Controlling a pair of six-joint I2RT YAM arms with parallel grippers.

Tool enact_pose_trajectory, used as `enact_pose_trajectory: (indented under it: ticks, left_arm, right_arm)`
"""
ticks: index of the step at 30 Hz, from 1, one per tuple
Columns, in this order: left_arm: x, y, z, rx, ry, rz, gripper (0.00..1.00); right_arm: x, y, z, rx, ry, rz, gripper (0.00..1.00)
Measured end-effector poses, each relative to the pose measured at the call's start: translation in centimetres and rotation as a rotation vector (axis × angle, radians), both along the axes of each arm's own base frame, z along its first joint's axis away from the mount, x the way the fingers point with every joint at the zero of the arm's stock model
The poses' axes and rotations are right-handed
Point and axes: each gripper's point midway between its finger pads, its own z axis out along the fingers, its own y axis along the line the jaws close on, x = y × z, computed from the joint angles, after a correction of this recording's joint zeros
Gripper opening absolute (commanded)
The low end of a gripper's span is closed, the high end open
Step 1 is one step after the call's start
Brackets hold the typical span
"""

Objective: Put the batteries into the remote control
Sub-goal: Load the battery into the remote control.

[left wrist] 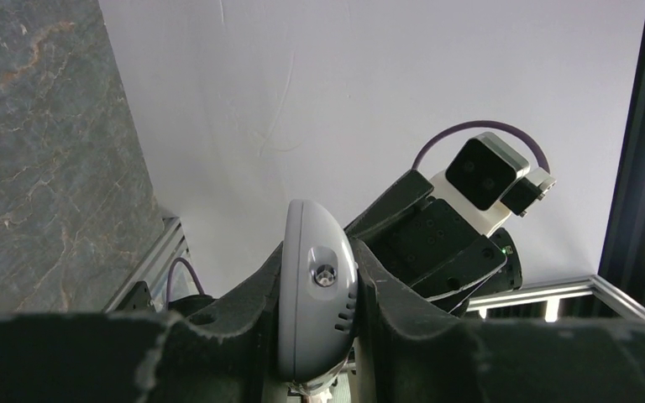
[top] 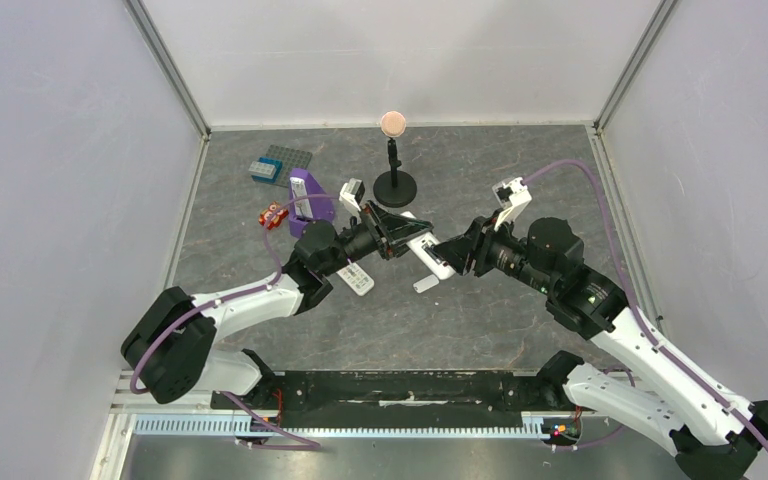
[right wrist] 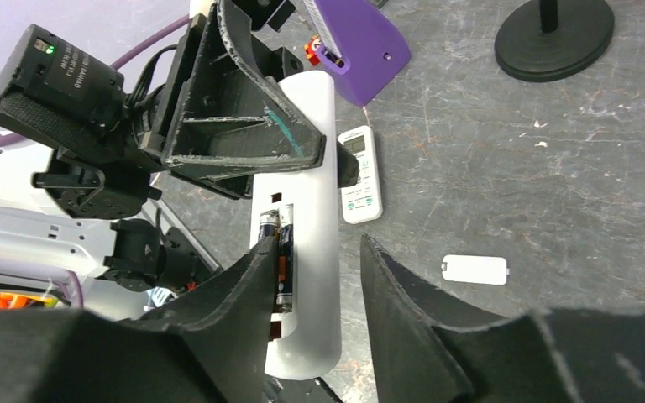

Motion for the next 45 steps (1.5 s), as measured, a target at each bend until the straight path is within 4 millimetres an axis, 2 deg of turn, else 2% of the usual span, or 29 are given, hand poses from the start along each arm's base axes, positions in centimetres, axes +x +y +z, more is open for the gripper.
enact_pose_trajectory:
  ticks: [3,9,18,25,36,45]
  left_arm:
    - [-0.2,0.0,0.0,0.005,-0.011,-0.004,0.02]
    - [-0.4,0.3,0.8,0.000,-0.025,0.003,0.02]
    - [-0.2,0.5,0.8,0.006,-0.016,0.022,0.02]
    - [0.0,0.6,0.6,0.010,-0.009,0.034,0.02]
    - [0.0,0.6,0.4,0.016,-0.003,0.035,0.02]
    - [0.1,0.6,0.4,0.016,-0.002,0.036,0.02]
  right_arm:
    - [0.1,-0.2,-0.1,0.000,0.003,-0.015,0.59]
    - [-0.1,-0.9,0.6,0.017,-0.005,-0.044,0.59]
    - [-1.1,-1.4,1.8,0.044,-0.046,-0.023,0.54]
    - [-1.6,-1.1,1.7,0.039,-0.052,0.017,0.42]
    - [-1.8,-0.8,0.8,0.018,-0.040,0.041,0.42]
    - [-1.9,-0.8,0.7,0.014,-0.039,0.044,0.55]
